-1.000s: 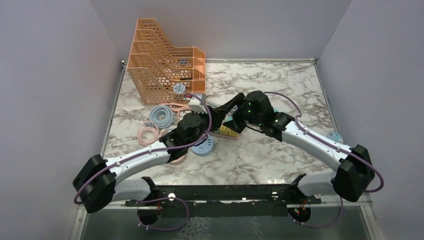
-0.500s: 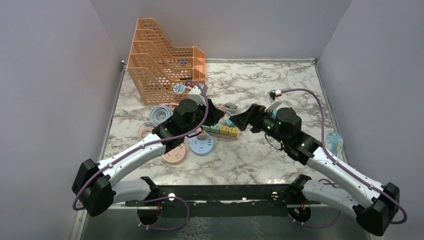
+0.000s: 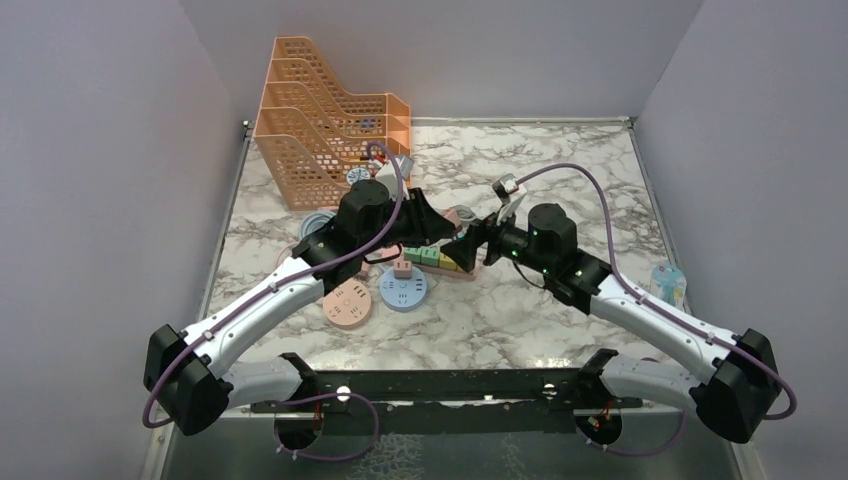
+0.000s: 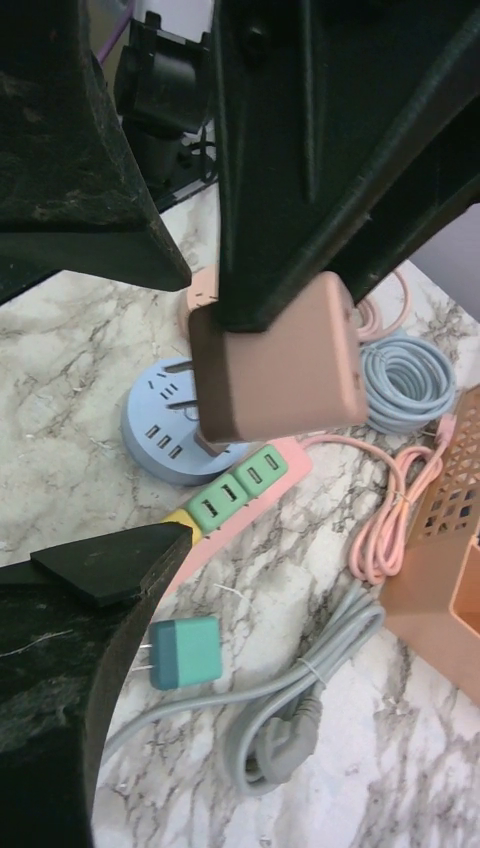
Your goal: Insert the plug
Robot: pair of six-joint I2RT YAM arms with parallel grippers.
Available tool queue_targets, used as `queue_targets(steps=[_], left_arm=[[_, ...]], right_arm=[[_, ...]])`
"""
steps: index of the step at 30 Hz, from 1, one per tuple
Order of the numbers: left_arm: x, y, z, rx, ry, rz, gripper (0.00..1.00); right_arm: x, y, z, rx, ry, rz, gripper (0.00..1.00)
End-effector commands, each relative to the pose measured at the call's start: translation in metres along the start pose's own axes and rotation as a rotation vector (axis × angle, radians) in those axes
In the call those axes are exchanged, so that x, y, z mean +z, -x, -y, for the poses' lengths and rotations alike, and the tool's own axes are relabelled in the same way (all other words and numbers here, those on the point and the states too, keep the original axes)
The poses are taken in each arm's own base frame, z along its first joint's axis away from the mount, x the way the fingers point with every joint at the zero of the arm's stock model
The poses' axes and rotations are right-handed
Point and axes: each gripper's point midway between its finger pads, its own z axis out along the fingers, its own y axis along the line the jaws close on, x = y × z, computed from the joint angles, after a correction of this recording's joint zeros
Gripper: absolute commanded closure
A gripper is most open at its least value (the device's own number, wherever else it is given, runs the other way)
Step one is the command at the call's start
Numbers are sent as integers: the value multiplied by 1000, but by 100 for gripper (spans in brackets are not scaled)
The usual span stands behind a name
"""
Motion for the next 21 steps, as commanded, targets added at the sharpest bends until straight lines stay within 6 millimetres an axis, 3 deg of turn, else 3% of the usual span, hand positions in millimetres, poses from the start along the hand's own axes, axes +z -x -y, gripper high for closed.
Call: queue_targets(steps=[1, 3, 9, 12, 17, 21], left_arm=[[-8, 3, 19, -35, -61, -33, 85], [-9, 2, 21, -45, -67, -42, 85], [-13, -1, 20, -49, -60, -54, 79], [-15, -1, 24, -36, -74, -67, 67], [-22, -1, 21, -9, -38, -100, 41], [-24, -1, 14, -11, -13, -144, 36]], right_arm=[[12, 38, -16, -47, 62, 117, 17], [15, 44, -15, -31, 54, 144, 22], [18, 45, -30, -79, 159, 187, 55], [19, 39, -31, -139, 184, 183, 70], [14, 26, -33, -332, 242, 172, 75], [8, 20, -34, -457, 269, 171, 76]])
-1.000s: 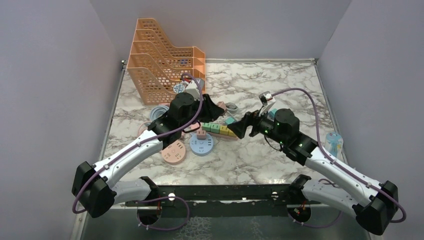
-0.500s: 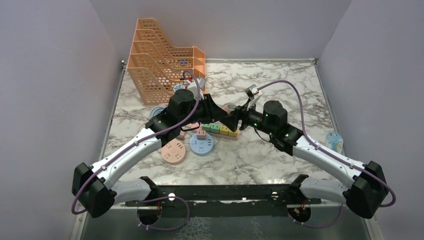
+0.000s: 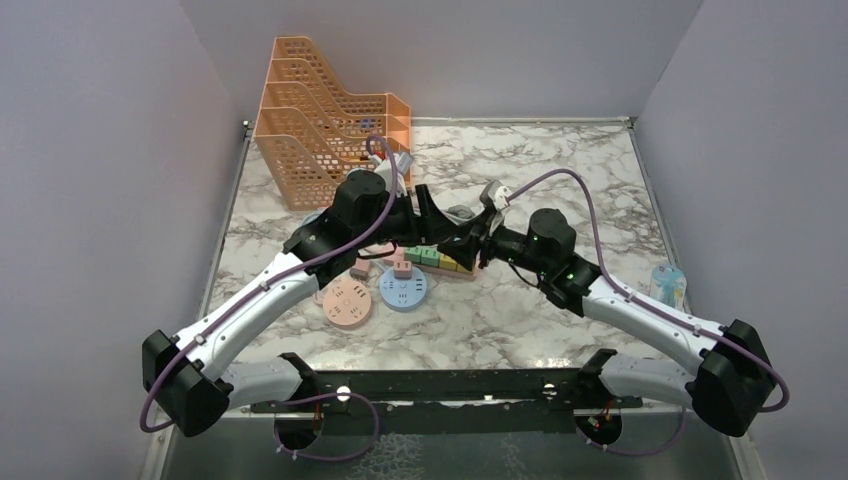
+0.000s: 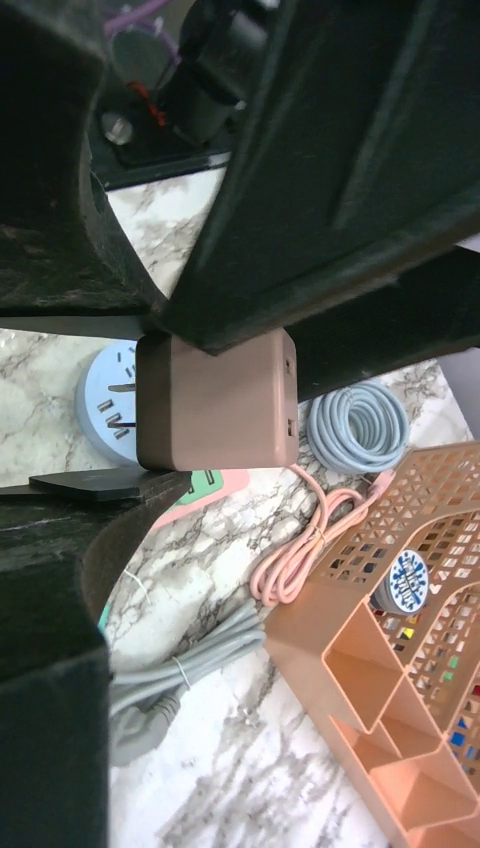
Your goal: Insert the plug
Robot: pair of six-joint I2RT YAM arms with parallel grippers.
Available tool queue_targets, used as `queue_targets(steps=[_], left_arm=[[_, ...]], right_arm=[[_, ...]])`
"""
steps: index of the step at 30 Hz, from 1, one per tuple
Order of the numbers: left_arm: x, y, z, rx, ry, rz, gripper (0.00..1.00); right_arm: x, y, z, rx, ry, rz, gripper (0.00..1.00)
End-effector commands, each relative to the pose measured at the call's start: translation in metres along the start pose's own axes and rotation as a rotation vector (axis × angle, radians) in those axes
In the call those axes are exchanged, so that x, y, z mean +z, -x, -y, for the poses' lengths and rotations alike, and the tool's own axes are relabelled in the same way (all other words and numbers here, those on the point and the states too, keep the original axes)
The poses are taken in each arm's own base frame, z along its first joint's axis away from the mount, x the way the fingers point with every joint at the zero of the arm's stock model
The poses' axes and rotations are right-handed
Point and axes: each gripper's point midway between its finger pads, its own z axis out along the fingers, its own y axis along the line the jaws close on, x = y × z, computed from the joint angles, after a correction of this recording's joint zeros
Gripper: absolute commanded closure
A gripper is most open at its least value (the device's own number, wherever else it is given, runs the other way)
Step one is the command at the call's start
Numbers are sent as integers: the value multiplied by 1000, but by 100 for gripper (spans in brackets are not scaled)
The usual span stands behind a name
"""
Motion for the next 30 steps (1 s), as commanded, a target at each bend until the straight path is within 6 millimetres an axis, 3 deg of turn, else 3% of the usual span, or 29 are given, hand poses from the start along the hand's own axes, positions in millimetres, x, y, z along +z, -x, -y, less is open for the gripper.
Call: queue_targets(steps=[1, 5, 11, 17, 21, 30], left_arm=[[-9, -4, 4, 18, -18, -86, 37], [-11, -18, 9, 20, -73, -184, 43], [-9, -33, 9, 15, -96, -294, 44], [-6, -47, -5, -6, -64, -332, 53], [-3, -46, -5, -2, -65, -331, 60], [4, -55, -8, -26, -74, -379, 60]], right_arm=[[-6, 10, -11, -222, 92, 41, 76], [-6, -1, -12, -296, 127, -21, 77], [-5, -21, -17, -392, 214, -98, 81], [-7, -23, -19, -436, 242, -100, 82], [-8, -27, -25, -452, 286, -96, 82], [-1, -27, -26, -443, 307, -112, 82]])
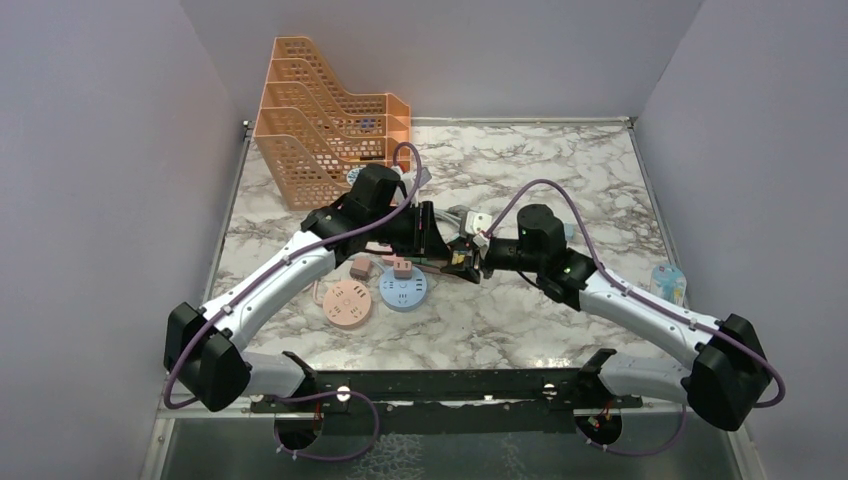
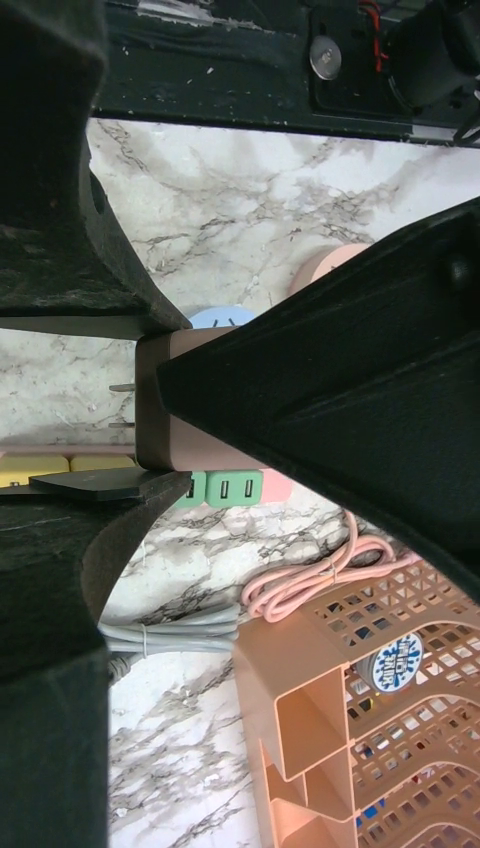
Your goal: Insert the plug
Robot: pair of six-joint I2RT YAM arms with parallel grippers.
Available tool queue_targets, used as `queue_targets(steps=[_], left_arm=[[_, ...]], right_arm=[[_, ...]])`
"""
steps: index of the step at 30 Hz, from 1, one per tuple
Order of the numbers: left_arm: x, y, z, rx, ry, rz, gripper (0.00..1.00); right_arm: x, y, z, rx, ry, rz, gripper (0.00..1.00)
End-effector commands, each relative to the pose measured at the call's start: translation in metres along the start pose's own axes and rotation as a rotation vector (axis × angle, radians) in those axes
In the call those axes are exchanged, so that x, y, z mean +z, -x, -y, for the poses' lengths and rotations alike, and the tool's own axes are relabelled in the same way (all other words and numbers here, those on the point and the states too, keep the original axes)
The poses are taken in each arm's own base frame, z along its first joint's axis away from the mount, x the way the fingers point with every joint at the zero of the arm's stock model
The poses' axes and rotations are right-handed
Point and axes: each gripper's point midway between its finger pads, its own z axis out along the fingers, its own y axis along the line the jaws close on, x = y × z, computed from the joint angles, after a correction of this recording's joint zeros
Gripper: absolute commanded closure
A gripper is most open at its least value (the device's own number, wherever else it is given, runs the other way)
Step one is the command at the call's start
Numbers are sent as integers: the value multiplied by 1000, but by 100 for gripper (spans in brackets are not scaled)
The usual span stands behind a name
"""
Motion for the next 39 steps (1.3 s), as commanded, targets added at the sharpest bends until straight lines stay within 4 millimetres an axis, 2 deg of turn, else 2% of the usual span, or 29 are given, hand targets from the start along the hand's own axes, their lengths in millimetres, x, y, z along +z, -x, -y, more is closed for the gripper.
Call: queue_targets(steps=[1, 3, 5, 7, 9, 10, 11, 13, 17, 23, 26, 31, 34, 39], left_arm=[[5, -4, 14, 8, -81, -42, 60], [6, -4, 14, 3, -84, -39, 66], [7, -1, 13, 9, -83, -18, 82], [6, 3, 13, 48, -80, 6, 92], [3, 10, 9, 115, -59, 43, 95], [2, 13, 5, 157, -39, 63, 96], [0, 16, 1, 211, -17, 82, 97], [-2, 18, -8, 326, 12, 97, 98], [-4, 16, -31, 550, 81, 75, 99], [-9, -14, -66, 887, 94, -1, 99], [-14, -24, -78, 1016, 99, -26, 99], [-19, -44, -94, 1132, 91, -133, 99], [-19, -57, -104, 1161, 88, -204, 99], [-16, -73, -118, 1200, 99, -292, 99]], right_arm=[[5, 13, 0, -39, 32, 35, 81], [6, 12, 1, -40, 30, 33, 81], [6, 10, 2, -24, 22, 31, 78], [5, 10, 3, 27, -3, 24, 65], [2, 10, 5, 72, -25, 10, 48], [-2, 12, 4, 92, -37, 5, 34], [-6, 14, 5, 109, -53, 6, 25], [-15, 19, 5, 147, -89, 12, 19], [-38, 26, 10, 294, -228, 40, 18], [-63, 27, 17, 633, -419, 62, 20], [-67, 14, 21, 824, -510, 31, 22], [-73, -26, 26, 1124, -720, -22, 24], [-71, -39, 24, 1234, -757, -1, 25], [-66, -47, 20, 1321, -757, 33, 28]])
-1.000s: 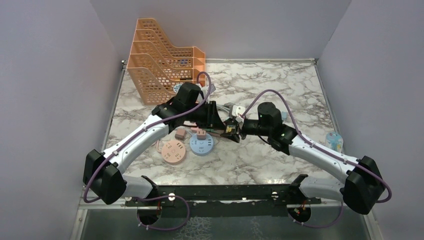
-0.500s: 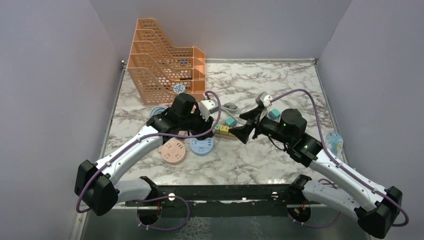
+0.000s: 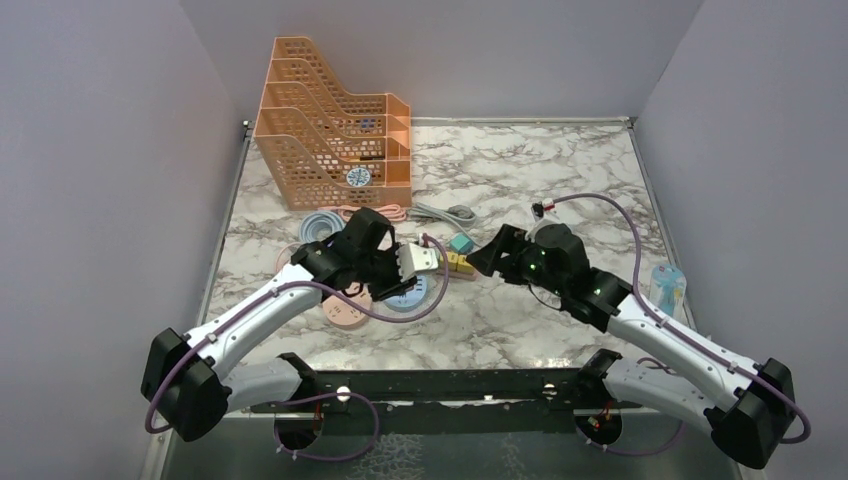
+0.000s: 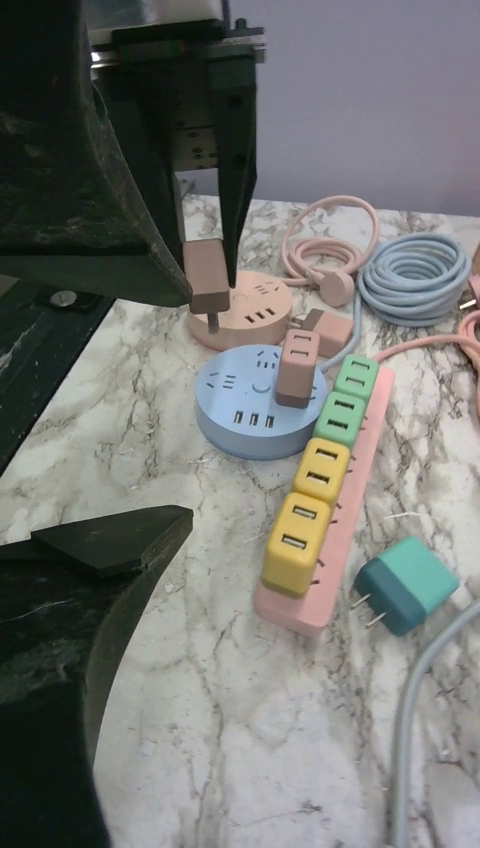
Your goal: Insert the plug
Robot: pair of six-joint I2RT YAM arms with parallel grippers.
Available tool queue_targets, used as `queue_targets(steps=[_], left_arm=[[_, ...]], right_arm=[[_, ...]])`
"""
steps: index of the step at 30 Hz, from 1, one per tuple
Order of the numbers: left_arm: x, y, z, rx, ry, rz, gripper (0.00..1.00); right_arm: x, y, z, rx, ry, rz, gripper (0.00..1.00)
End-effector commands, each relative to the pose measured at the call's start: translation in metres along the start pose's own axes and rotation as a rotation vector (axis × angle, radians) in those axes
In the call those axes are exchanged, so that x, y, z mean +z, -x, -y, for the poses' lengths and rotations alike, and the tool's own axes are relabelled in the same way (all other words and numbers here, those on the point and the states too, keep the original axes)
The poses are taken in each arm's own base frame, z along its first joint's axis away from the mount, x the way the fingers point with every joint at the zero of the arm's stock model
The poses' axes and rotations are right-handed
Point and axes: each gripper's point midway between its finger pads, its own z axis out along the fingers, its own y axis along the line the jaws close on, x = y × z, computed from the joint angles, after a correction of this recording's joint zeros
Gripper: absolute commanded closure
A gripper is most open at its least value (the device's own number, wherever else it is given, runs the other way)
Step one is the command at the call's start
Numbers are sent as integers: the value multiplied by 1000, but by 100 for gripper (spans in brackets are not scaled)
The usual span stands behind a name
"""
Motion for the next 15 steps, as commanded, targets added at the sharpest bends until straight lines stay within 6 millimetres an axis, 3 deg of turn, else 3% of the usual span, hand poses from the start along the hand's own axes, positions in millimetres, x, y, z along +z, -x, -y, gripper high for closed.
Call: queue_targets(steps=[1, 9, 15], left_arm=[[4, -19, 7, 106, -32, -88, 99], [13, -33, -8, 116, -5, -222, 99], [19, -39, -4, 153, -54, -269, 99]], right_arm=[[4, -1, 8, 160, -47, 34, 28], [11, -9, 16, 186, -81, 13, 29], [11, -7, 23, 181, -112, 29, 29]])
